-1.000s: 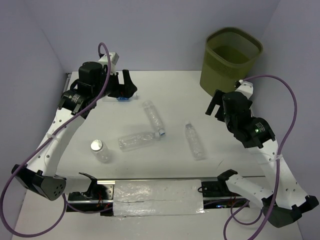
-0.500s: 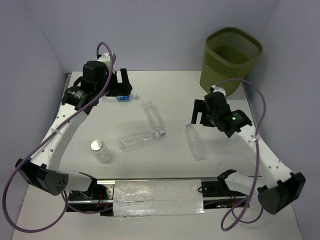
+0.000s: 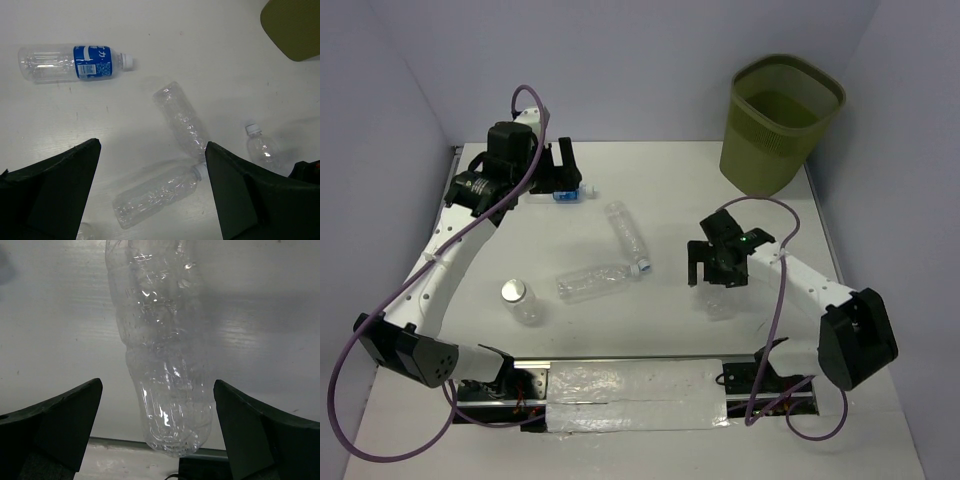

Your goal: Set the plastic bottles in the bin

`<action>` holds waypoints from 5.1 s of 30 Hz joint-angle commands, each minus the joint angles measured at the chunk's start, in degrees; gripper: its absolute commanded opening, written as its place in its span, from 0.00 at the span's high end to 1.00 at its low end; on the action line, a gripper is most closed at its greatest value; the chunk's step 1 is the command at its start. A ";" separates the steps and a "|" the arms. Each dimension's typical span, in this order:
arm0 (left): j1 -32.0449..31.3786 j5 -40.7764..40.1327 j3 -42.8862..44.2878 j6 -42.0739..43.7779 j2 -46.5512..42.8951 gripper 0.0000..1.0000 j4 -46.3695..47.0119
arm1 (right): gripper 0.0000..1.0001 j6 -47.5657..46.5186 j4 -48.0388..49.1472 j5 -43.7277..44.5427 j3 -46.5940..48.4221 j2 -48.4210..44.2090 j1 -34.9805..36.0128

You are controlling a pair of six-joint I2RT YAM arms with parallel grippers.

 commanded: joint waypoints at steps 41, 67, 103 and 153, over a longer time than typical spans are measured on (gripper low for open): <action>5.42 -0.69 0.70 3.60 -3.71 0.01 -3.00 | 0.35 -18.33 14.85 37.40 75.46 24.29 -12.34; 5.51 0.01 -1.14 3.17 -5.11 0.01 -3.61 | 0.06 -18.33 23.74 36.17 87.33 43.55 -24.48; 5.86 -1.83 -6.86 -3.52 -6.43 0.01 -3.35 | 0.00 -1.28 8.62 9.96 38.90 33.87 17.10; 6.30 -1.57 -5.89 -2.99 -7.13 0.01 -4.14 | 0.35 -16.92 35.41 40.20 71.86 28.33 -20.95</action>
